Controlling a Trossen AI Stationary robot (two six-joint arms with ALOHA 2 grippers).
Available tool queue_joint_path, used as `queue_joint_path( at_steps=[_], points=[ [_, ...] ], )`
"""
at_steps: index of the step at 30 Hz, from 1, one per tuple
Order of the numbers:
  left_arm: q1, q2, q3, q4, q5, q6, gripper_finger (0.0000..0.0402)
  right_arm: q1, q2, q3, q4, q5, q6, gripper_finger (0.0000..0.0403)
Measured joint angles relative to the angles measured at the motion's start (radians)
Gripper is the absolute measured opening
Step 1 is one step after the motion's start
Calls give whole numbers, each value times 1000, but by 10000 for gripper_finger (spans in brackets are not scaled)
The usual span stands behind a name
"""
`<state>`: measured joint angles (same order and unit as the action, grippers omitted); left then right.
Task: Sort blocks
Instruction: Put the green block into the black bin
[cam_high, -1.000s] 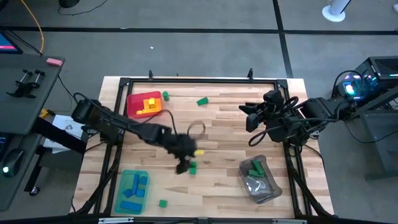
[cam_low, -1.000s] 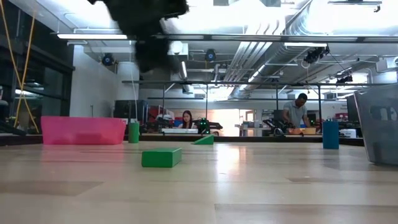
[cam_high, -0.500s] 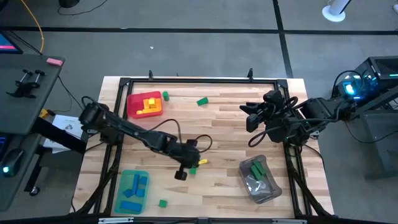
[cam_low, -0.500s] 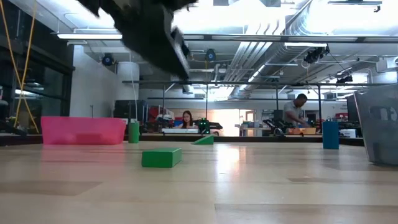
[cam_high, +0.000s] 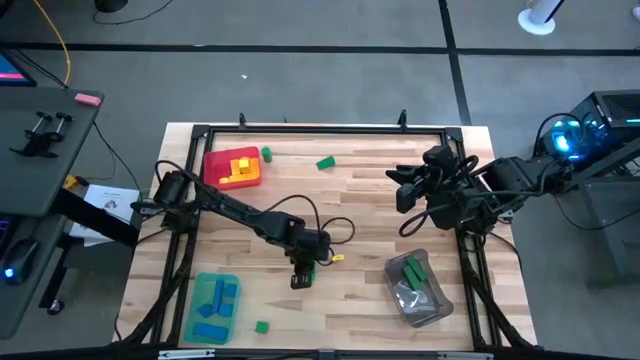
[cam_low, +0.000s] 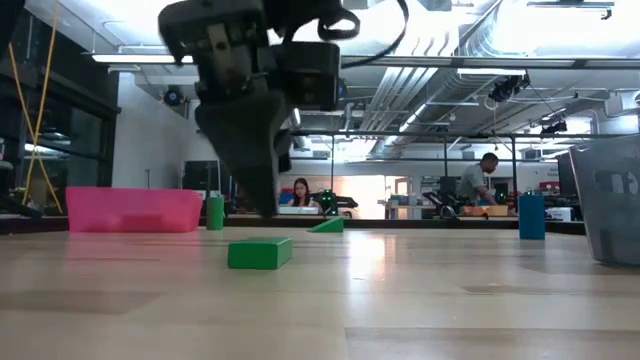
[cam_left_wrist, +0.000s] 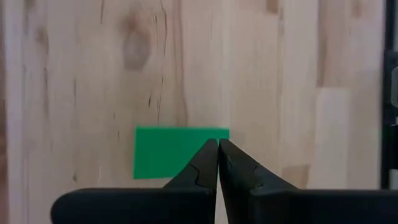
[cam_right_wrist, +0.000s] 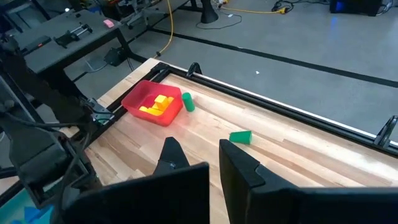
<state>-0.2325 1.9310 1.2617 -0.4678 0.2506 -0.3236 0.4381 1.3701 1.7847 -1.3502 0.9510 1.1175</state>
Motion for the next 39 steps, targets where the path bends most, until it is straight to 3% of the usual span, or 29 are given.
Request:
queue_joint_path(
  at_steps=[13, 17, 22, 26, 30, 34, 39],
  points=[
    [-17, 54, 8, -6, 9, -11, 0, 0, 0, 0, -15, 2, 0, 0],
    [-17, 49, 10, -73, -12, 84, 0, 0, 0, 0, -16, 3, 0, 0],
    [-18, 23, 12, -273, -169, 363, 0, 0, 0, 0, -21, 1, 0, 0],
    [-15, 0, 8, -418, -411, 610, 0, 0, 0, 0, -22, 1, 0, 0],
    [-12, -34, 3, -495, -586, 721, 0, 0, 0, 0, -23, 0, 0, 0],
    [17, -102, 4, -517, -537, 620, 0, 0, 7, 0, -26, -1, 0, 0],
    [111, -170, -51, -356, -336, 244, 0, 0, 26, 0, -45, -4, 0, 0]
  ],
)
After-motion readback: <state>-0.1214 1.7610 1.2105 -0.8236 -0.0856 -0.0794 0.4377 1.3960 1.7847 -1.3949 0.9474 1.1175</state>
